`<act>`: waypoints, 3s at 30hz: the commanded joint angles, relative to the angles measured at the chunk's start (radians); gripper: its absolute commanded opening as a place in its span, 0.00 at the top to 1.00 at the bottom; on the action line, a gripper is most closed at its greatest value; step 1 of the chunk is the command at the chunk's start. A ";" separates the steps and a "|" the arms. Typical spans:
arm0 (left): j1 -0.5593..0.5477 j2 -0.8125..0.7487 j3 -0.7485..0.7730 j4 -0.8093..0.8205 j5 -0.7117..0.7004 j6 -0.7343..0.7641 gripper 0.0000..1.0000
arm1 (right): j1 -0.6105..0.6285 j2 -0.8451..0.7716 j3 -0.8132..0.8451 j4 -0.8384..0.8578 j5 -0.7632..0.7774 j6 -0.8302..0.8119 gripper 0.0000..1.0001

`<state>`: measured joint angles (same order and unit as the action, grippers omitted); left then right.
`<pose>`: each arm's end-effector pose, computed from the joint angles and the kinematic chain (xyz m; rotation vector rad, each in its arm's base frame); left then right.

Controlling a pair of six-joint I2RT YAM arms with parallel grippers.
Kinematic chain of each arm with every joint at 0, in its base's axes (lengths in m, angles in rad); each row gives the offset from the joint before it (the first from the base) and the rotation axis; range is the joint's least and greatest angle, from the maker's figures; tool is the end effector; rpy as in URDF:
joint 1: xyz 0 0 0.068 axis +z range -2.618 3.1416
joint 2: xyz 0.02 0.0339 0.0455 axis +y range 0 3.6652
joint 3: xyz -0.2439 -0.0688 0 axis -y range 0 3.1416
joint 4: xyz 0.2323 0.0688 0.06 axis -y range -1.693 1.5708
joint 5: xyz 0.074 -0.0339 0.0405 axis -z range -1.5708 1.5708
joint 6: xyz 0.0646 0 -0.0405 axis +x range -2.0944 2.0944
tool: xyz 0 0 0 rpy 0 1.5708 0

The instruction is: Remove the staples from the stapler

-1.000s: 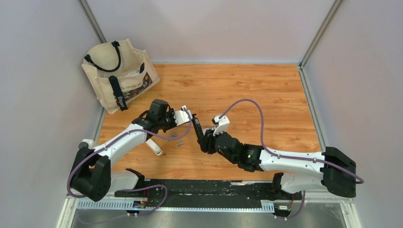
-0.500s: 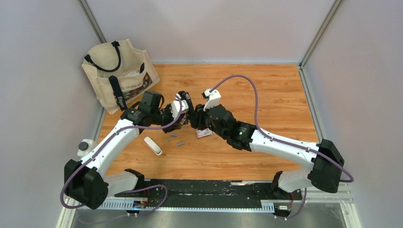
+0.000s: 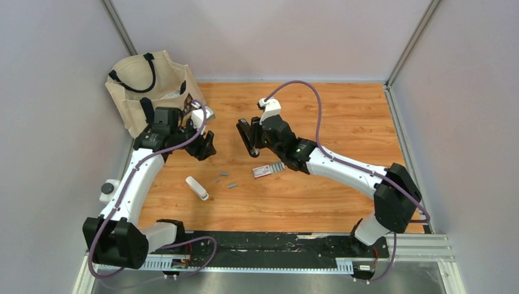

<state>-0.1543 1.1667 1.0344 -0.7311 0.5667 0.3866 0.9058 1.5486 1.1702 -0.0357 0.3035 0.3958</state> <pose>0.2375 -0.0720 0.2689 0.8606 2.1701 -0.5720 0.2477 0.2846 0.2727 -0.3107 1.9818 0.5466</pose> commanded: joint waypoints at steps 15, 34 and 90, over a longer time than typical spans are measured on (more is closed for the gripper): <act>0.088 -0.067 -0.050 -0.108 -0.105 0.106 0.34 | -0.062 0.418 0.420 -0.033 -0.003 -0.207 1.00; 0.087 0.027 -0.074 -0.073 -0.083 0.093 0.35 | -0.122 0.570 0.476 -0.016 -0.101 -0.221 0.45; -0.542 0.447 -0.062 0.029 -0.410 0.118 0.39 | -0.156 -0.473 -0.733 0.252 -0.119 0.206 0.40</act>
<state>-0.6872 1.6348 0.9890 -0.7048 0.1722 0.5186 0.7494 1.0828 0.4381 0.1722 0.1871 0.5911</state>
